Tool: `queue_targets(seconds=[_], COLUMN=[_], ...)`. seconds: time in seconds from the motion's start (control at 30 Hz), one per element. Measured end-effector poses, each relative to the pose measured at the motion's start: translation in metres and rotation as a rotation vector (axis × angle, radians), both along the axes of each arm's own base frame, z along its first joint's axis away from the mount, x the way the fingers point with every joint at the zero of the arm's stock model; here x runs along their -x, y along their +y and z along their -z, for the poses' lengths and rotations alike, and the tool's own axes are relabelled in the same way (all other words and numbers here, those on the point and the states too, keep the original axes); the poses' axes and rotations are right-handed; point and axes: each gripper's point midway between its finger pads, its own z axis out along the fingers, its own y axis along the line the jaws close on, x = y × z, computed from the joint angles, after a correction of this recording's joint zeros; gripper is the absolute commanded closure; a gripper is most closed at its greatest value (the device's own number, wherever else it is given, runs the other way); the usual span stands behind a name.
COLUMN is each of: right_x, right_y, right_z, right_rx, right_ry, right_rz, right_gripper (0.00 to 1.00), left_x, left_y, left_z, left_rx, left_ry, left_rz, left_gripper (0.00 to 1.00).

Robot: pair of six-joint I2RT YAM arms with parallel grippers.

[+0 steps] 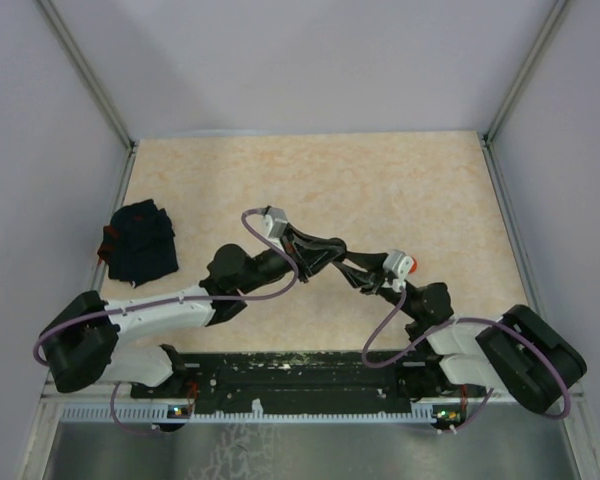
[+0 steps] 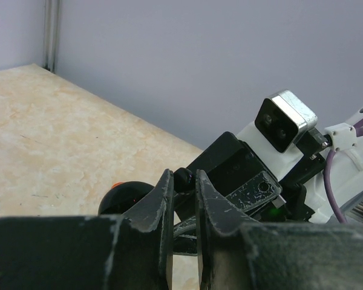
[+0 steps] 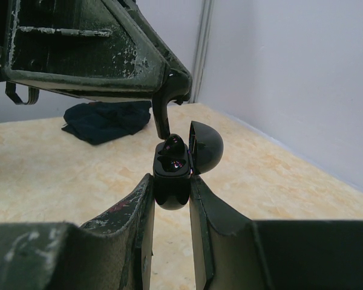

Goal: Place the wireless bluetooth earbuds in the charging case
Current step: Place the earbud in the charging case.

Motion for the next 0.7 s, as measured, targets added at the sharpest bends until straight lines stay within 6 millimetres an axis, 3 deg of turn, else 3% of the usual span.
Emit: queue_targets(seconds=[0.7], right_x=[0.001], right_y=[-0.002], right_z=[-0.007], right_rx=[-0.016], right_ry=[-0.018], right_rz=[0.007], right_gripper=[1.00], left_x=[-0.006], left_y=[-0.004], left_z=[0.017], left_rx=[-0.034], left_ry=[0.008], left_rz=[-0.088], left_gripper=[0.92])
